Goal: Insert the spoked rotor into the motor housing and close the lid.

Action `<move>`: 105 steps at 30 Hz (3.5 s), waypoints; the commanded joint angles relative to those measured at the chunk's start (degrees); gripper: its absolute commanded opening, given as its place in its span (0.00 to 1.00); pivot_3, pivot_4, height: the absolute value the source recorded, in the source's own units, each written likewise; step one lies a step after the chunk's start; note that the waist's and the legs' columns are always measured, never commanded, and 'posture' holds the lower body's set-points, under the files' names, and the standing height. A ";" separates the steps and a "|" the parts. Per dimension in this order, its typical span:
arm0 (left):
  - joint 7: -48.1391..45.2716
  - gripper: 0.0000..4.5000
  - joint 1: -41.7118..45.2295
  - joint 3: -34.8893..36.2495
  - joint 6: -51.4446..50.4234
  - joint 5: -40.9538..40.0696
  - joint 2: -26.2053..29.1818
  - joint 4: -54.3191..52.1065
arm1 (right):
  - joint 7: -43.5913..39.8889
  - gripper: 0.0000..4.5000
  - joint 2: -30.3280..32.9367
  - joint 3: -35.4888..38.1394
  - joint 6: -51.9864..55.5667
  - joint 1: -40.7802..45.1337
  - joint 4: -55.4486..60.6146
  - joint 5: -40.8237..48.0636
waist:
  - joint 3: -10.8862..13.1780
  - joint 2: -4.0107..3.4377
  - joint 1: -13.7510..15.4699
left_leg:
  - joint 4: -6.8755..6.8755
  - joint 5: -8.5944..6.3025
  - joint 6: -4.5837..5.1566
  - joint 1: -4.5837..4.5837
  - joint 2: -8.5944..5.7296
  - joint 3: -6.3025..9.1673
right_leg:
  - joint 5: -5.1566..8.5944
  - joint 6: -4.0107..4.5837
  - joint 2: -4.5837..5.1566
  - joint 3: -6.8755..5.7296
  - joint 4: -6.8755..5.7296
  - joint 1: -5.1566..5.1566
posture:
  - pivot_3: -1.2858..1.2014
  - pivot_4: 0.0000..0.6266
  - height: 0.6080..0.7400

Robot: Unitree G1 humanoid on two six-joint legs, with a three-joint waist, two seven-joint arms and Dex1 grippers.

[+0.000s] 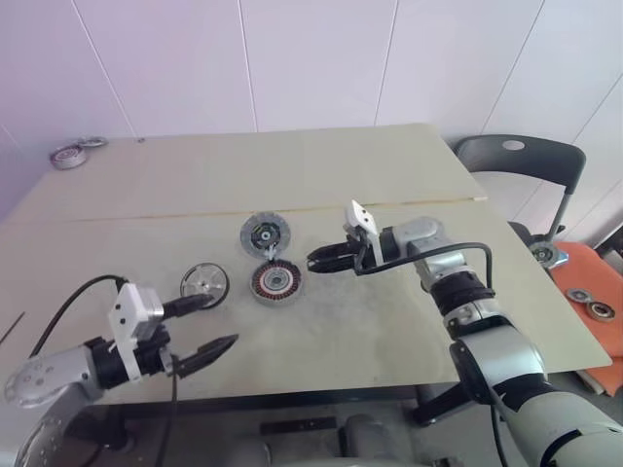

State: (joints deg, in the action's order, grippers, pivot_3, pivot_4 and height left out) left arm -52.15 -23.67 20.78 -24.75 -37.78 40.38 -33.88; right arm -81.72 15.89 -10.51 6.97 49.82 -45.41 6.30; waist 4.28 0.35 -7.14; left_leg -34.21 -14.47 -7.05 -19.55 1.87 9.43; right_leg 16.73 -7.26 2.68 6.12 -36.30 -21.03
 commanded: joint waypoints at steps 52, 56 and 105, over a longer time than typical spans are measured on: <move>8.01 1.00 -8.99 6.21 3.02 0.21 -6.21 -7.30 | 12.13 0.15 -12.97 -0.73 -18.09 7.62 -22.44 -8.41 | -0.01 0.01 -0.15 | 0.04 0.00 0.00 -0.02 0.00 -0.01 | 0.01 0.02 -0.01 0.00 0.00 -0.07 | 0.52 0.00 1.00; 8.09 1.00 -8.89 6.06 3.09 0.28 -6.32 -7.18 | 11.96 0.15 -12.72 -0.73 -18.23 7.25 -22.70 -8.95 | -0.01 0.02 -0.17 | 0.04 0.00 0.00 -0.02 0.00 -0.01 | 0.01 0.02 -0.01 0.00 0.00 -0.07 | 0.52 0.00 1.00; 9.46 1.00 -9.47 3.45 6.48 2.08 -8.55 -5.99 | 13.01 0.15 -12.52 -0.52 -19.83 7.22 -23.24 -10.17 | -0.02 0.03 -0.14 | 0.04 0.00 0.00 0.00 0.01 -0.01 | 0.01 0.02 -0.01 0.01 -0.02 -0.05 | 0.52 0.00 1.00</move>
State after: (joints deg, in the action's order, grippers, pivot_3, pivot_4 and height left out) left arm -43.03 -33.42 23.77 -18.55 -35.48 31.33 -38.31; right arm -67.20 2.99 -11.86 -12.85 56.12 -69.15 -4.29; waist 4.27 0.38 -7.28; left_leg -34.18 -14.46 -7.06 -19.54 1.87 9.42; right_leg 16.74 -7.24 2.66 6.13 -36.32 -21.08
